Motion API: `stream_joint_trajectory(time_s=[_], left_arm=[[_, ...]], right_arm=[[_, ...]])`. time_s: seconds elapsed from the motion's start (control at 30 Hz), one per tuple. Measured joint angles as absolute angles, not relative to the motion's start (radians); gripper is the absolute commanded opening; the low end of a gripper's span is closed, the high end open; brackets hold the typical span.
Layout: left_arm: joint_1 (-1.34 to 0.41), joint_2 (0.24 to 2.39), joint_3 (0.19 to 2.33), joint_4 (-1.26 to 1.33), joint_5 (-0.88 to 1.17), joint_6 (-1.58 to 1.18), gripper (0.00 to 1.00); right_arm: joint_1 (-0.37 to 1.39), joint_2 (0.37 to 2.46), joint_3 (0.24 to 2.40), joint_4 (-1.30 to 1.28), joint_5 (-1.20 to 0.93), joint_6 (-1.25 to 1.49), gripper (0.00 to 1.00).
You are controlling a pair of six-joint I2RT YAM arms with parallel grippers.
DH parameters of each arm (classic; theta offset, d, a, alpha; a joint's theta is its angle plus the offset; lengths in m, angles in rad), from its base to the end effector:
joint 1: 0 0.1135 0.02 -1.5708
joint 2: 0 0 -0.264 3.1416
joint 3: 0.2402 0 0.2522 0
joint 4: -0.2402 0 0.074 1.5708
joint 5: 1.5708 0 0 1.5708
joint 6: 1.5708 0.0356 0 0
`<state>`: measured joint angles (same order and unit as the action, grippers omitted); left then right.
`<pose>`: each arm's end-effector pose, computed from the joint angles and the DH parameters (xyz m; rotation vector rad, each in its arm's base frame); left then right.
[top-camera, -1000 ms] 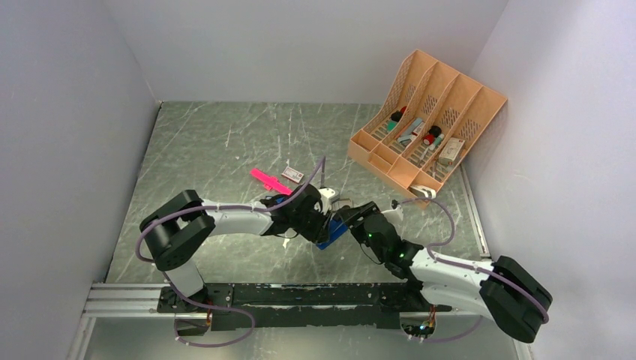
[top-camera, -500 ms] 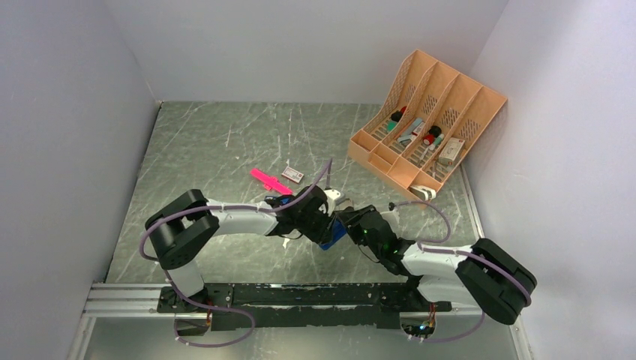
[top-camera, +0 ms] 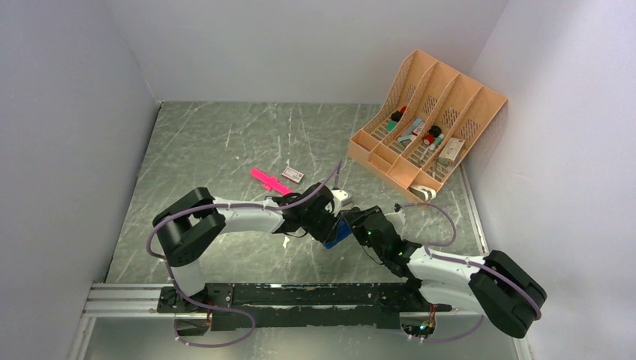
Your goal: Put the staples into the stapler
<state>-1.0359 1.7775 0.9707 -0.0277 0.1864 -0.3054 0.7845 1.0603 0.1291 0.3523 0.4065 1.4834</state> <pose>0.1779 -0.3132 0.1558 1.0006 2.3582 -0.8012 0.1336 0.1134 0.1247 0.9939 2.0035 0.8959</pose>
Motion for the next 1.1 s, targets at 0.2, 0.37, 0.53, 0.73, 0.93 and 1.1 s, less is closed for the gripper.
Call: stream_joint_trajectory(time_s=[0.2, 0.37, 0.53, 0.73, 0.93, 1.1], left_arm=[[-1.038, 1.787, 0.986, -0.04, 0.186, -0.292, 0.07], [-1.039, 1.789, 0.989, -0.043, 0.184, -0.272, 0.07], [-1.038, 1.794, 0.997, -0.05, 0.179, -0.264, 0.07], [-1.039, 1.8, 1.007, -0.053, 0.178, -0.249, 0.07], [-1.054, 1.831, 1.053, -0.054, 0.181, -0.202, 0.11], [-1.057, 1.868, 1.107, -0.076, 0.149, -0.159, 0.13]], right_arm=[[0.781, 1.064, 0.113, 0.375, 0.41, 1.488, 0.55], [0.78, 1.077, 0.112, 0.412, 0.408, 1.487, 0.61], [0.778, 1.09, 0.108, 0.412, 0.408, 1.479, 0.09], [0.774, 1.07, 0.103, 0.386, 0.412, 1.498, 0.57], [0.773, 0.888, 0.119, 0.189, 0.447, 1.473, 0.67], [0.774, 0.634, 0.132, -0.05, 0.511, 1.462, 0.68]])
